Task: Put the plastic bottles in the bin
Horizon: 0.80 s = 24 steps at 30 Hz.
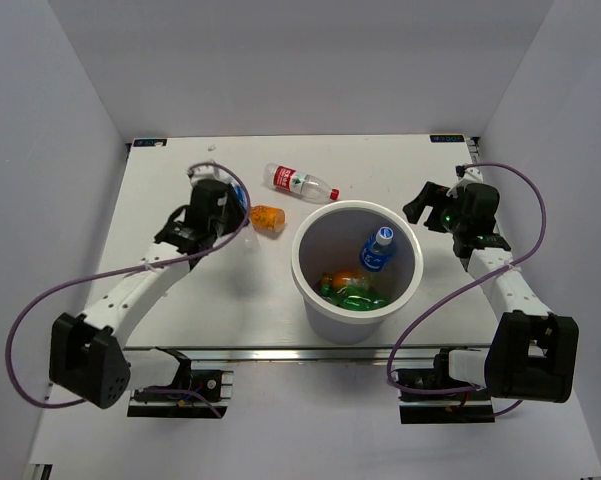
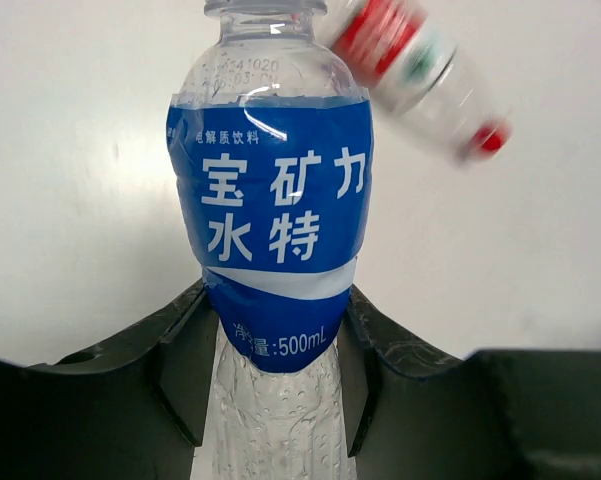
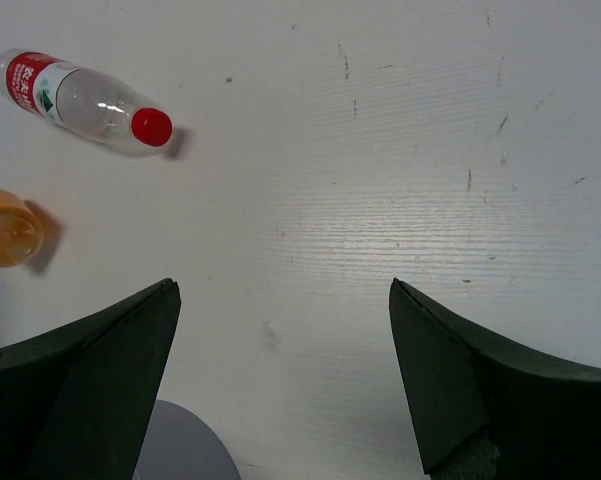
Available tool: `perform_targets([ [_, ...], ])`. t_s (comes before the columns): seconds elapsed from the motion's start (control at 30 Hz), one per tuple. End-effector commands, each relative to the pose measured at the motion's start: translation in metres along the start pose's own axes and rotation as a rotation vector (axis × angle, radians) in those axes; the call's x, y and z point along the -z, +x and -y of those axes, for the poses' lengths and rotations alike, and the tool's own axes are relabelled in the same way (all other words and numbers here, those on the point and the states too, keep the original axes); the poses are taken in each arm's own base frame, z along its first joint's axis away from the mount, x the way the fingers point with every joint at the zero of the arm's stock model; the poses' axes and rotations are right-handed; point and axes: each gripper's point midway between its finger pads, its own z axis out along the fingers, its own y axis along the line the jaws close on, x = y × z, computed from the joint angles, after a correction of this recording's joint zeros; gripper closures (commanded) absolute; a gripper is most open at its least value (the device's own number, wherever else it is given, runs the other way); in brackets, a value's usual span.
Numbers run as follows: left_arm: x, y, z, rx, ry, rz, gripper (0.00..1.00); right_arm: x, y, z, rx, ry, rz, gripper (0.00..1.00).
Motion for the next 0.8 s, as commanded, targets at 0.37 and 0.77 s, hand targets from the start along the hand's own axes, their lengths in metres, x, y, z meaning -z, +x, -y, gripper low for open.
perform_targets([
  [0.37,0.187,-0.123,0.210,-0.336,1.034,0.188,0.63,0.014,-0.032,-0.002,0.042,0.030,0.098,0.11],
  [0.77,0.203,-0.042,0.267,-0.455,1.218,0.004,0.47,0.012,-0.029,0.002,0.051,0.042,0.095,0.11],
])
